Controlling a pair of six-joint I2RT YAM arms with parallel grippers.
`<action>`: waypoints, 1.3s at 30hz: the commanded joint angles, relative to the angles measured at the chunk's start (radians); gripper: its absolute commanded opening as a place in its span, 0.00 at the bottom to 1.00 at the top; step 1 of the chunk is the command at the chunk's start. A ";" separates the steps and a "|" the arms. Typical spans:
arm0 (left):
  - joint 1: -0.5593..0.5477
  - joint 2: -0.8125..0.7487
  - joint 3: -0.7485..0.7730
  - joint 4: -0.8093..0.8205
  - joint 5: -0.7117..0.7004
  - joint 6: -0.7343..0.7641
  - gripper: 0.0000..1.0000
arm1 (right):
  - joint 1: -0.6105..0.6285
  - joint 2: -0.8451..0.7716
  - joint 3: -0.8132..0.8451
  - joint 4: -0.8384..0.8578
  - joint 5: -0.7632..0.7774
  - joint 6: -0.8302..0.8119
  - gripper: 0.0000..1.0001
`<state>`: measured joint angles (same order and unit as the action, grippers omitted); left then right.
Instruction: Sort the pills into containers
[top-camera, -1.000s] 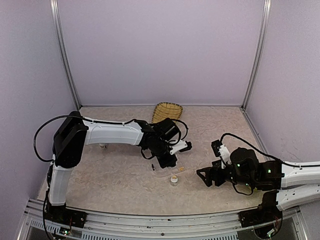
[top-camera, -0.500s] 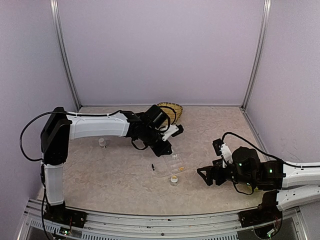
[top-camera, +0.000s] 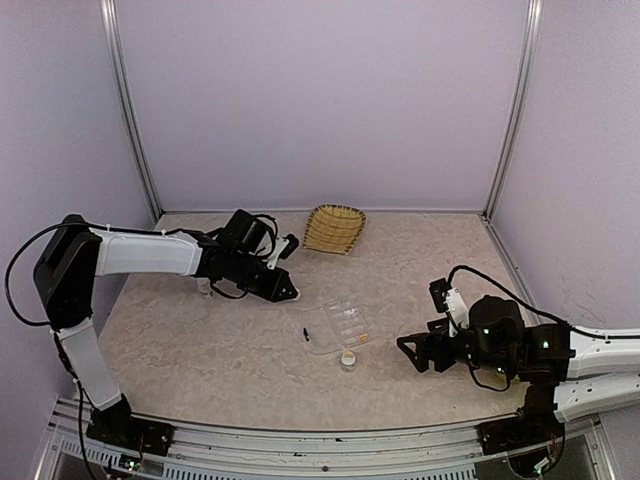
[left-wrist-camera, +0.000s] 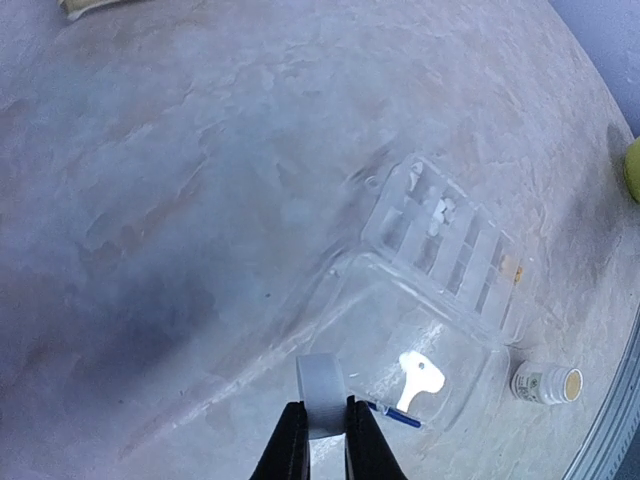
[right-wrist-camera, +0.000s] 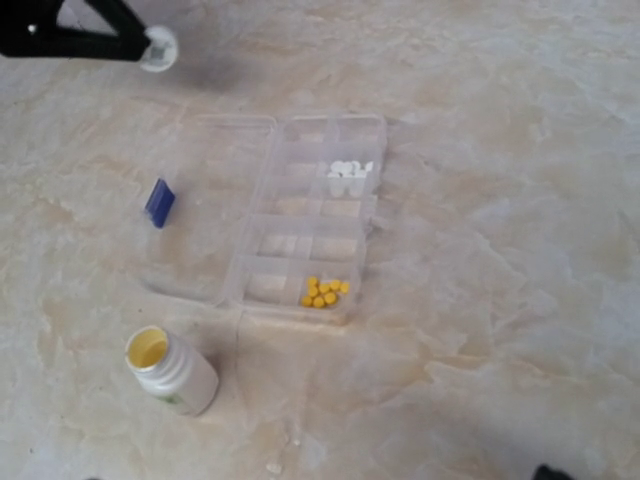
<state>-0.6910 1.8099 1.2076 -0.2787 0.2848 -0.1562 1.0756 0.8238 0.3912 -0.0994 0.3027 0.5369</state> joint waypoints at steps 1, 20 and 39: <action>0.071 -0.074 -0.103 0.129 0.069 -0.134 0.11 | -0.009 -0.031 -0.023 0.011 -0.002 0.003 0.91; 0.176 -0.022 -0.259 0.234 0.137 -0.289 0.11 | -0.009 -0.064 -0.063 0.031 -0.002 0.026 0.91; 0.182 0.022 -0.256 0.211 0.070 -0.303 0.24 | -0.009 -0.058 -0.042 0.021 0.001 0.006 0.91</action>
<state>-0.5163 1.8160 0.9581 -0.0635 0.3805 -0.4564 1.0752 0.7719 0.3397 -0.0921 0.2996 0.5488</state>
